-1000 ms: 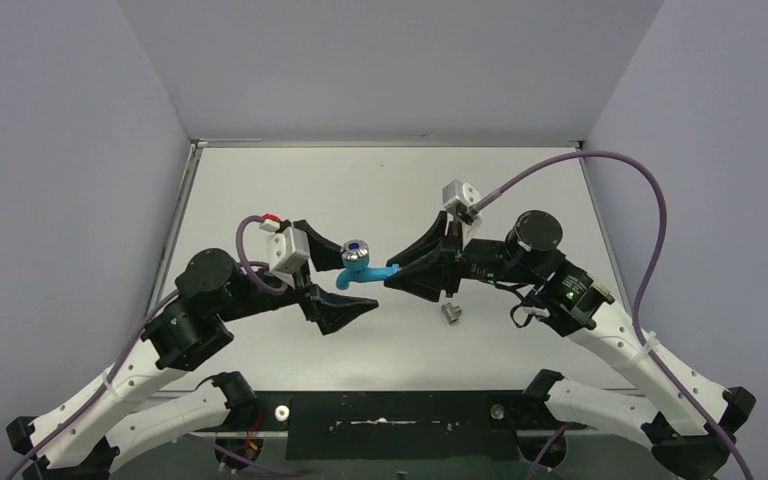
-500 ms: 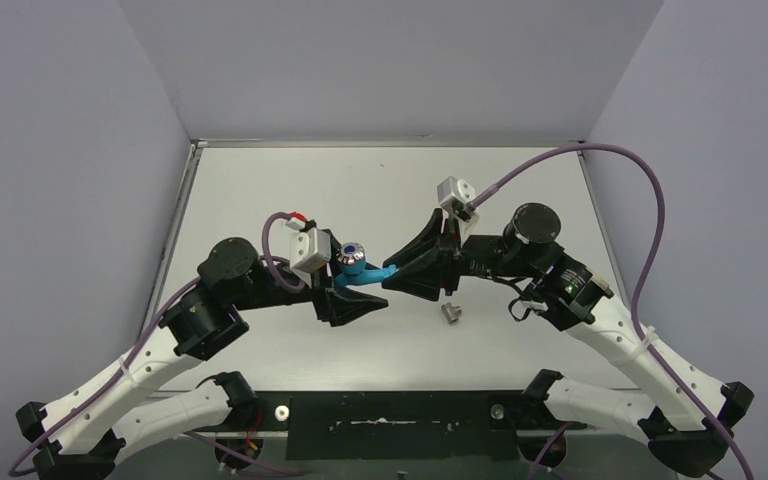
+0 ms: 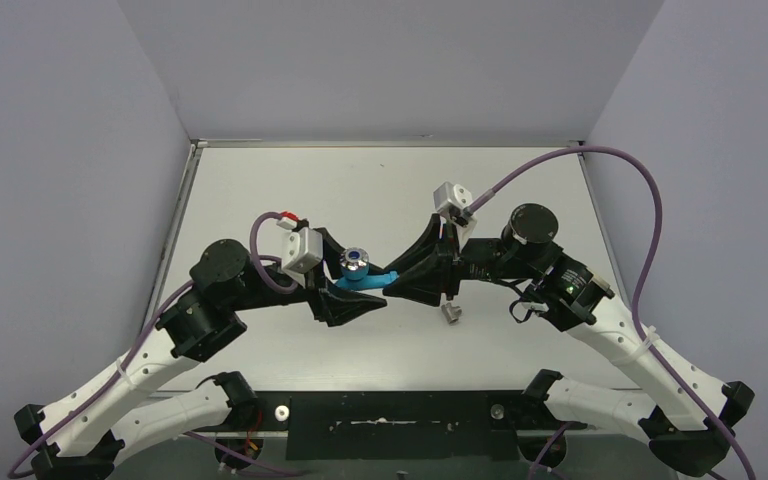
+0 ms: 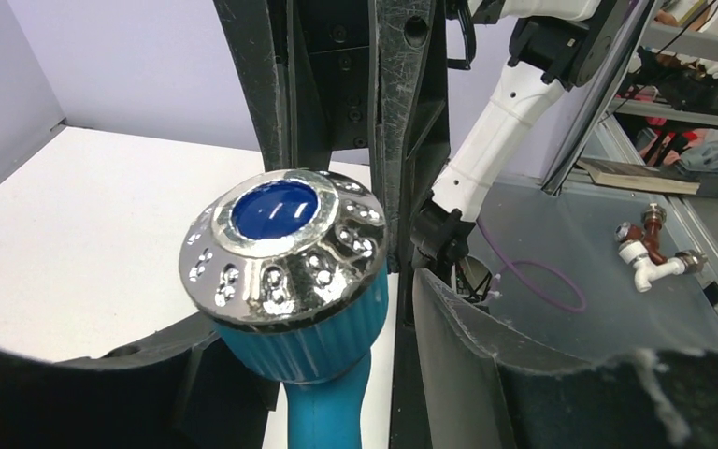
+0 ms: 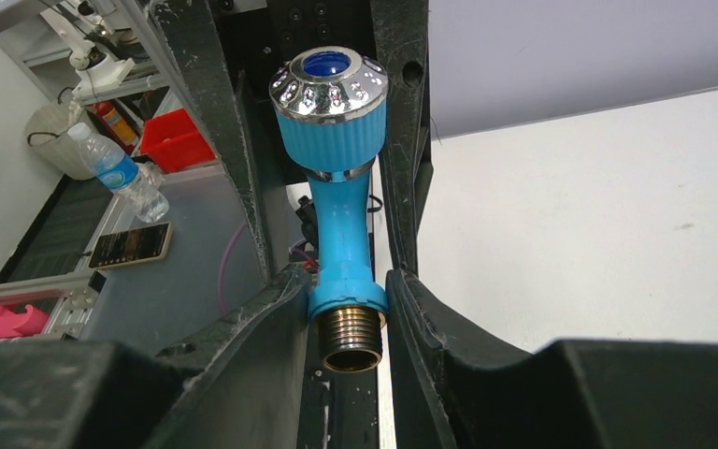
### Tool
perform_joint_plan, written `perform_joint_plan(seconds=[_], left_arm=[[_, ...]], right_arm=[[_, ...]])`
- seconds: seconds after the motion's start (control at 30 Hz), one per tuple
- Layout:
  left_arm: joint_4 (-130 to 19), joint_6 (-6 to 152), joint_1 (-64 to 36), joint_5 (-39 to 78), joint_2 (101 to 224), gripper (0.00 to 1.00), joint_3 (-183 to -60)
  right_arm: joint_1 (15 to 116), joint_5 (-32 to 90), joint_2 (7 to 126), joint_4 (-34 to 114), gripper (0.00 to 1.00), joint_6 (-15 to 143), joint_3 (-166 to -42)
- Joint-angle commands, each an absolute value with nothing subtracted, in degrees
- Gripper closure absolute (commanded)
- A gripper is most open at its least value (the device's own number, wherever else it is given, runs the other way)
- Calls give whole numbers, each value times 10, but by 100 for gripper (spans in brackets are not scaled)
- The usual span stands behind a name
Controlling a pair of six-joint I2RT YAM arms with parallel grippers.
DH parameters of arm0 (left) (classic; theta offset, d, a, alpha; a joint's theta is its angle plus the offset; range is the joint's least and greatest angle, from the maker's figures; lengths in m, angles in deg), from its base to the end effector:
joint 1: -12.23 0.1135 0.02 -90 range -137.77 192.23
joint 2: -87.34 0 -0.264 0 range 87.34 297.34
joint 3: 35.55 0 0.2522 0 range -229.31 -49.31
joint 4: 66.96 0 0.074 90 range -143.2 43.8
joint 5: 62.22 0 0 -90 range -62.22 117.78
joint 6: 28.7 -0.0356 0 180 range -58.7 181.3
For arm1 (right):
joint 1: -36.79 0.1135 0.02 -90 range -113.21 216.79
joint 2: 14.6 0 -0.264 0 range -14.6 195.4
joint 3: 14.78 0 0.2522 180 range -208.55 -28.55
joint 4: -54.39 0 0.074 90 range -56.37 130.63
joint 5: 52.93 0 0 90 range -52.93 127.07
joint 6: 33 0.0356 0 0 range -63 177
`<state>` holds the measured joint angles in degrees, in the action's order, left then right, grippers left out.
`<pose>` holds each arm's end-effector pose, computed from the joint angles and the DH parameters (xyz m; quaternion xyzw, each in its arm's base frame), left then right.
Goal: Install the water faucets
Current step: Pick up the water faucet from the center of the board.
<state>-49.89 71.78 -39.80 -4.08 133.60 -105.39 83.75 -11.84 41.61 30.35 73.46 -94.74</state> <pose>0.0911 -0.1473 0.4169 0.4186 0.5260 -0.5285 0.5185 0.1179 0.1655 0.4340 -0.4514 0.5458 0.5871 0.3919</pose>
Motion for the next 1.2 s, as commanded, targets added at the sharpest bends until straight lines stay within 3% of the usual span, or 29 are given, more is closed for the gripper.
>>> perform_joint_plan(seconds=[0.0,0.27,0.43,0.5,0.57,0.73,0.83,0.97,1.07,1.17], left_arm=[[-561,725,-397,-58,1331,54,-1068],[-552,722,-398,-70,1340,71,-1068],[-555,720,-397,-83,1343,99,-1070],[-563,726,-397,-91,1346,100,-1071],[-563,728,-396,-88,1347,100,-1071],[-569,733,-393,-55,1334,100,-1063],[-567,726,-389,-27,1319,100,-1057],[-541,717,-384,-9,1316,100,-1057],[-537,722,-381,3,1317,100,-1050],[-539,727,-379,11,1317,100,-1044]], right_arm=[[842,-118,419,333,100,736,-965],[843,-117,423,335,100,736,-971],[843,-111,424,332,100,737,-970],[843,-106,424,329,98,736,-968],[843,-104,422,327,90,735,-968],[842,-63,407,300,52,716,-971],[840,-20,387,287,39,705,-972],[839,94,345,286,29,710,-959],[838,197,318,290,28,732,-935],[838,217,304,293,28,750,-910]])
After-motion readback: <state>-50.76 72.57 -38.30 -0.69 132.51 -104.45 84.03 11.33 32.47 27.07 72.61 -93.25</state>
